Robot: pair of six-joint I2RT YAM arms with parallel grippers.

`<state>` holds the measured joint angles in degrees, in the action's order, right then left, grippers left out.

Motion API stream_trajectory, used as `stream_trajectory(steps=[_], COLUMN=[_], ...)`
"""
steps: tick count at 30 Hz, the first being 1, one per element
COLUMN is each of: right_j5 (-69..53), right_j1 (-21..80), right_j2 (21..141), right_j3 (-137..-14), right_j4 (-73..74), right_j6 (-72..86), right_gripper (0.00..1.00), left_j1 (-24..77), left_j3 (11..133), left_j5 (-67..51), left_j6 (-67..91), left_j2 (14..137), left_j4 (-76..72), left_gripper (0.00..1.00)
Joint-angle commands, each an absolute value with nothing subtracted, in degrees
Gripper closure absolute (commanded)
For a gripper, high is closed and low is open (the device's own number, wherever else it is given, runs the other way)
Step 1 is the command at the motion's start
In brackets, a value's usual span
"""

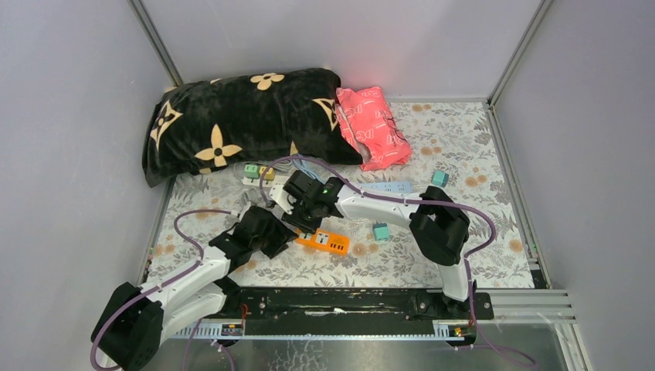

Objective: Insert the plug
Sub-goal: Insert the plug into the socket, then pick up the plug from the center of the board.

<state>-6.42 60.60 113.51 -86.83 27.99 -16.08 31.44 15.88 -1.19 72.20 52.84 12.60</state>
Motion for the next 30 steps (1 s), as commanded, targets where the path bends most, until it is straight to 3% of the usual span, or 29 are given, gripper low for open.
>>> stream_trajectory(steps=[1, 9, 13, 22, 26, 30], right_j5=[-3.36, -5.53, -4.34, 0.00, 1.52, 3.82], right_j1=[59.95, 59.96, 59.92, 55.37, 50.83, 47.27], right_j2=[112.74, 105.79, 101.90, 98.85, 97.63, 99.94], right_j3=[-87.82, -88.85, -87.72, -83.72, -80.87, -80.06], right_j4=[32.29, 31.03, 29.78, 29.72, 27.55, 27.40], right_j6=[-16.84, -15.37, -14.48, -12.42, -10.44, -8.82], right_gripper=[0.65, 0.28, 0.16, 0.10, 0.02, 0.00], left_j1=[31.16, 31.20, 31.20, 31.18, 31.11, 31.11], left_j3=[18.13, 22.62, 26.63, 40.39, 46.91, 53.51], left_j5=[0.93, 4.52, 7.92, 15.32, 18.50, 21.88], left_j6=[70.40, 67.64, 64.78, 53.93, 47.39, 39.50], left_j2=[51.69, 50.01, 49.50, 48.48, 48.72, 50.25], left_j4=[17.01, 22.67, 27.13, 38.13, 39.65, 39.64], left_gripper=[0.41, 0.27, 0.21, 0.06, 0.00, 0.00])
